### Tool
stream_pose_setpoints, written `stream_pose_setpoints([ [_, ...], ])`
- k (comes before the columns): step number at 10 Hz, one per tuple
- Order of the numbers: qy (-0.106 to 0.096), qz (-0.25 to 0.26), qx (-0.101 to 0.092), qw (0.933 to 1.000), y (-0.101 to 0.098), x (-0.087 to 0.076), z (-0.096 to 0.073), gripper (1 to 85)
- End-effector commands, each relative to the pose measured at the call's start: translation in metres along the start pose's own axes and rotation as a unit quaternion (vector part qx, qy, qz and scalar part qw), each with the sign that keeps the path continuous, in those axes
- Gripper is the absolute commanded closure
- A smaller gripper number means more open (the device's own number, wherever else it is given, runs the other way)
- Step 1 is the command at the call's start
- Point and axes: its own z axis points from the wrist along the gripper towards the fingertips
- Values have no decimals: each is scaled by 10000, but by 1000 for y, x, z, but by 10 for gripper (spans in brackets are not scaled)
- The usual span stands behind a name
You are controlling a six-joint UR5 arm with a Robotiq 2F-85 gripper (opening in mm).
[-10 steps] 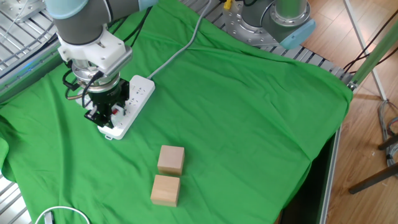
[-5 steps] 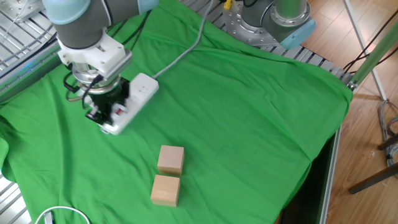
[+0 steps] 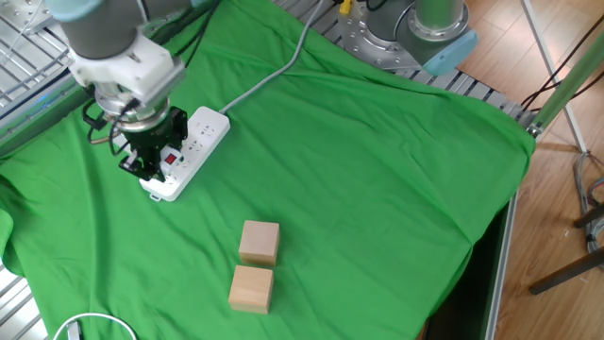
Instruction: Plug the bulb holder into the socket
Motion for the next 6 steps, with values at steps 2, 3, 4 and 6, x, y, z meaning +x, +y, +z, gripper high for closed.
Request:
stream_pose_setpoints([
  [2, -528, -25, 271, 9982, -14, -10, -17, 847],
  [3, -565, 7, 282, 9980, -16, -9, -18, 847],
  [4, -621, 53, 280, 9977, -16, -11, -19, 847],
  [6, -653, 53, 378, 9971, -22, -12, -18, 847],
])
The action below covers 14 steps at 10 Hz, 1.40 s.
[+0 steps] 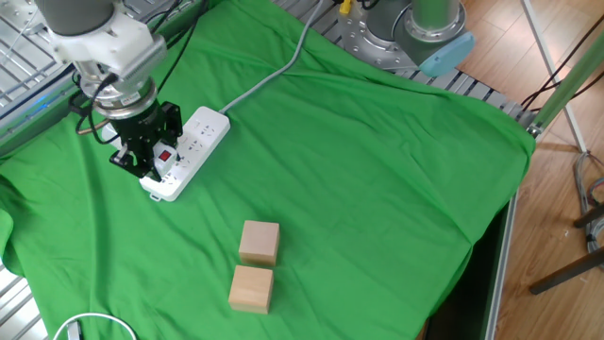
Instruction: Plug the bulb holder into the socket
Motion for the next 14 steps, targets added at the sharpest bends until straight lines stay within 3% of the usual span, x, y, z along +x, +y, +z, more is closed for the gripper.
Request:
stream_pose_setpoints([
  [1, -220, 76, 115, 9997, -8, -6, -2, 847],
  [4, -255, 197, 39, 9995, -5, -6, -4, 847],
  [8, -258, 270, 145, 9992, -12, -5, -9, 847],
  [10, -230, 297, 311, 9988, -17, 5, -13, 847],
  [12, -321, 501, 315, 9977, -17, 2, -15, 847],
  [14, -372, 735, 549, 9951, -29, 2, -17, 847],
])
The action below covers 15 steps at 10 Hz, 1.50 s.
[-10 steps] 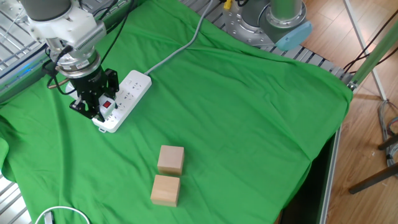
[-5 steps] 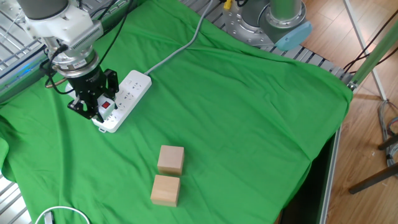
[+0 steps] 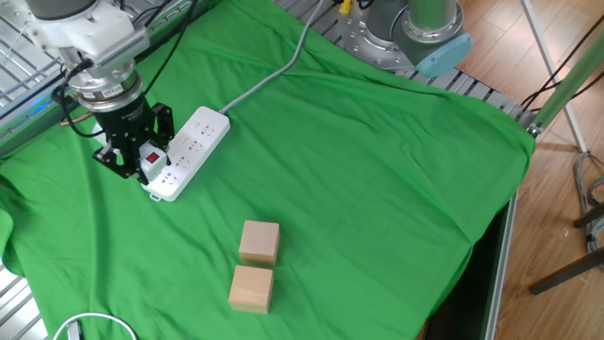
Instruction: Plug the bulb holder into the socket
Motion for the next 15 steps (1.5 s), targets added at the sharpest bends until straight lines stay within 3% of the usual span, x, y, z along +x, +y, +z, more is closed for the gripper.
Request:
stream_pose_setpoints([
  [1, -135, 222, 164, 9995, -7, -1, -3, 847],
  [3, -295, -84, -258, 9992, 19, -5, -2, 847],
  [4, -371, -90, -137, 9992, 18, -3, -1, 847],
  [5, -417, -64, -135, 9990, 20, -3, 0, 847],
  [7, -274, -82, -175, 9994, 21, 5, 1, 847],
  [9, -382, -94, -82, 9992, 14, 1, 3, 847],
  [11, -327, -159, -54, 9993, 13, 8, 6, 847],
  [14, -506, -224, -90, 9984, 20, 10, 19, 847],
  [15, -469, -250, -99, 9985, 23, 14, 20, 847],
])
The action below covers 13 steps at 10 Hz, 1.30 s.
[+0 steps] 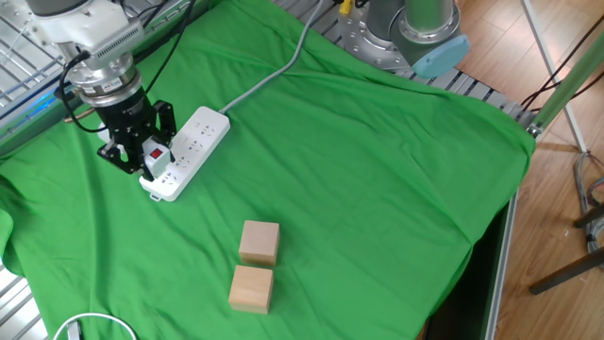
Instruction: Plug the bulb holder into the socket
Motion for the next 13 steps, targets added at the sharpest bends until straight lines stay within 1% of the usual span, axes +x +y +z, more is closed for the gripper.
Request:
stream_pose_setpoints([
  [1, -89, -80, 20, 9999, 7, 6, 6, 847],
  [4, -89, -141, 13, 9999, 7, 10, 13, 847],
  [5, -154, -146, -10, 9998, 8, 8, 14, 847],
  [7, -195, -160, -36, 9997, 11, 7, 13, 847],
  [9, -195, -183, -35, 9996, 11, 7, 14, 847],
  [11, -247, -182, -75, 9995, 14, 5, 15, 847],
  [13, -262, -181, -73, 9995, 15, 6, 17, 847],
])
